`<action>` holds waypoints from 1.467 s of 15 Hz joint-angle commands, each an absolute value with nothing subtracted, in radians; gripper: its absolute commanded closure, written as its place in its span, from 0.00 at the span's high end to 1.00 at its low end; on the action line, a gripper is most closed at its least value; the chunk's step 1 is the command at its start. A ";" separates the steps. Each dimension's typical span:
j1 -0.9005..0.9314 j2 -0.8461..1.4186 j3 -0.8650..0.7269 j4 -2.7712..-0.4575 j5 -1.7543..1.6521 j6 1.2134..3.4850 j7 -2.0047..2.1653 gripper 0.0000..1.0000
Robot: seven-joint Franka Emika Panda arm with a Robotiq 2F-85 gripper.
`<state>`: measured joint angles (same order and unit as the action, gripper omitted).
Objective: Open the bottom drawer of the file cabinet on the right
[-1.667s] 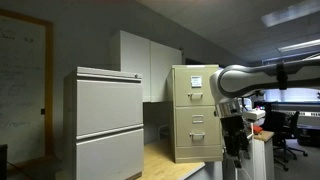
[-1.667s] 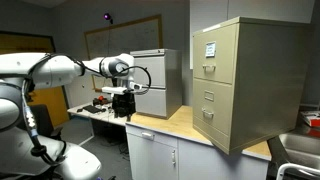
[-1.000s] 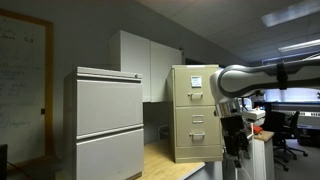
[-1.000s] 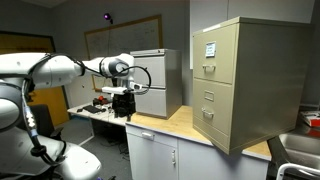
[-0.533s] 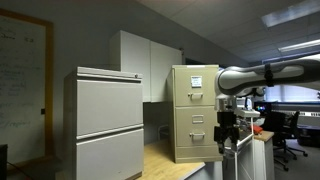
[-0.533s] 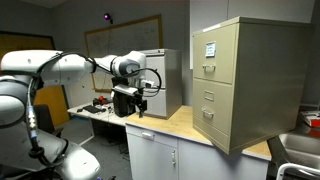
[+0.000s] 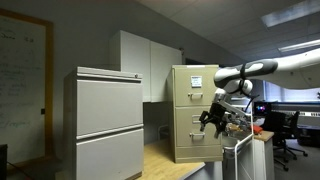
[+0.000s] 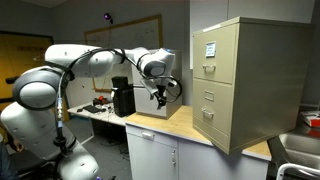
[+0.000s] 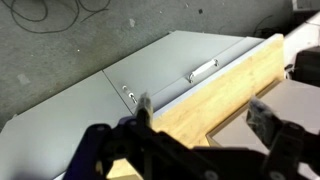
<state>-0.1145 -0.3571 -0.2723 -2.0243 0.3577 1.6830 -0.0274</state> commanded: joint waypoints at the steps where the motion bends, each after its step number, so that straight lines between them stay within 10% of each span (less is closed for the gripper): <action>1: -0.146 -0.142 -0.324 -1.806 0.525 1.658 0.027 1.00; 22: -0.291 0.322 -0.335 -1.468 0.685 2.016 0.912 1.00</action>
